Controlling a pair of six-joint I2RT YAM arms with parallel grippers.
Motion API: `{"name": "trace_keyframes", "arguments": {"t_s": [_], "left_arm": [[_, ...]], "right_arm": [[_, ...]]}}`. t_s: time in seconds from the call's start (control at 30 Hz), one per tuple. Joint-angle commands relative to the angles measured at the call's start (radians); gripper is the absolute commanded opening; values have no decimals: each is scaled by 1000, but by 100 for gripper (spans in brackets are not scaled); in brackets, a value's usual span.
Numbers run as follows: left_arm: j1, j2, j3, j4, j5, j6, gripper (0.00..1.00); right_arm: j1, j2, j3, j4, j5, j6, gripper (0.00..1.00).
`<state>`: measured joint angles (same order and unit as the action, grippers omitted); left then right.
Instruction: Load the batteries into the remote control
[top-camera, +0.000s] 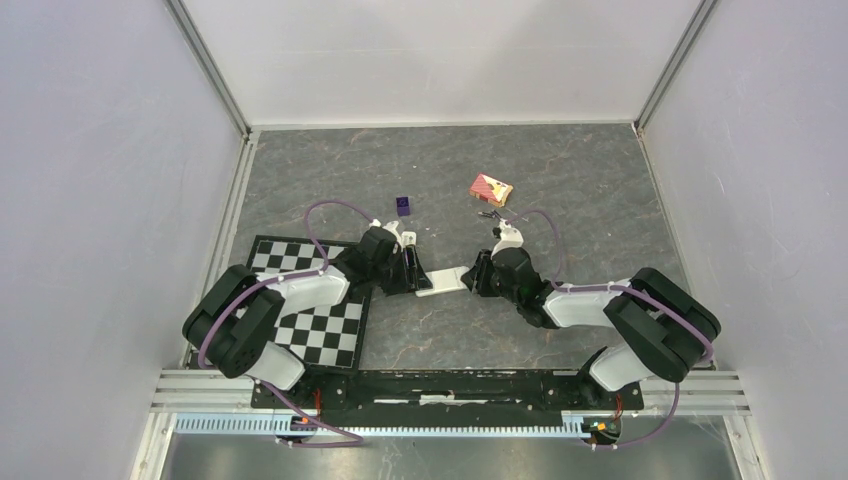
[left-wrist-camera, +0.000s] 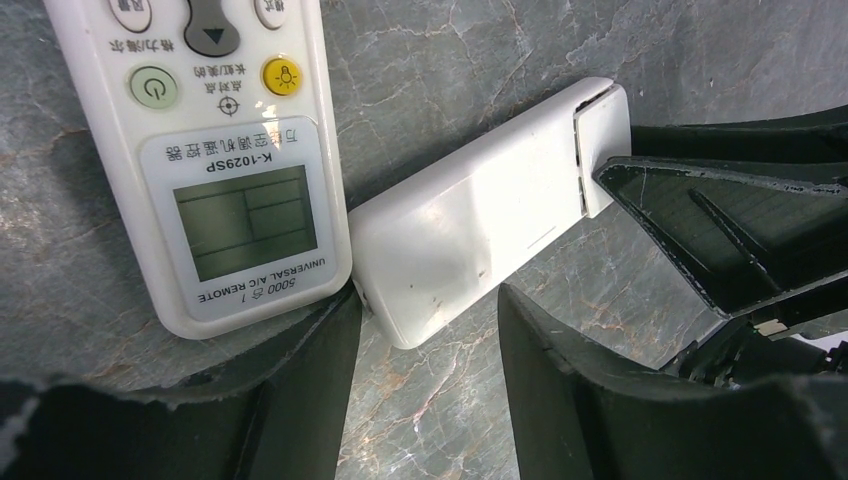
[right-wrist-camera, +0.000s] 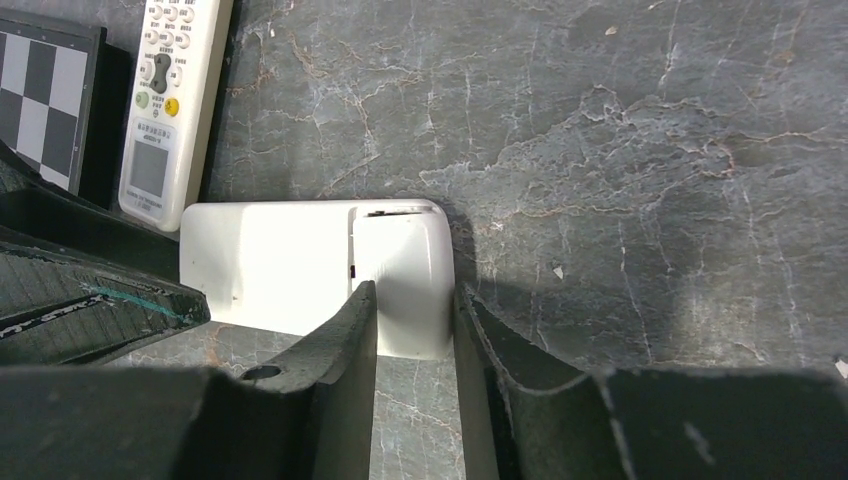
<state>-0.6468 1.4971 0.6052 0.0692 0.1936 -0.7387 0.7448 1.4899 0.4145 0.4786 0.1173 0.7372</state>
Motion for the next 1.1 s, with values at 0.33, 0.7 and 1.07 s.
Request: {"name": "trace_keyframes", "arguments": {"t_s": [0.33, 0.7, 1.07], "left_arm": [[1, 55, -58, -124, 9, 40, 61], [1, 54, -68, -102, 35, 15, 61], [0, 73, -60, -107, 36, 32, 61]], "right_arm": [[53, 51, -67, -23, 58, 68, 27], [73, 58, -173, 242, 47, 66, 24], [77, 88, -143, 240, 74, -2, 34]]}}
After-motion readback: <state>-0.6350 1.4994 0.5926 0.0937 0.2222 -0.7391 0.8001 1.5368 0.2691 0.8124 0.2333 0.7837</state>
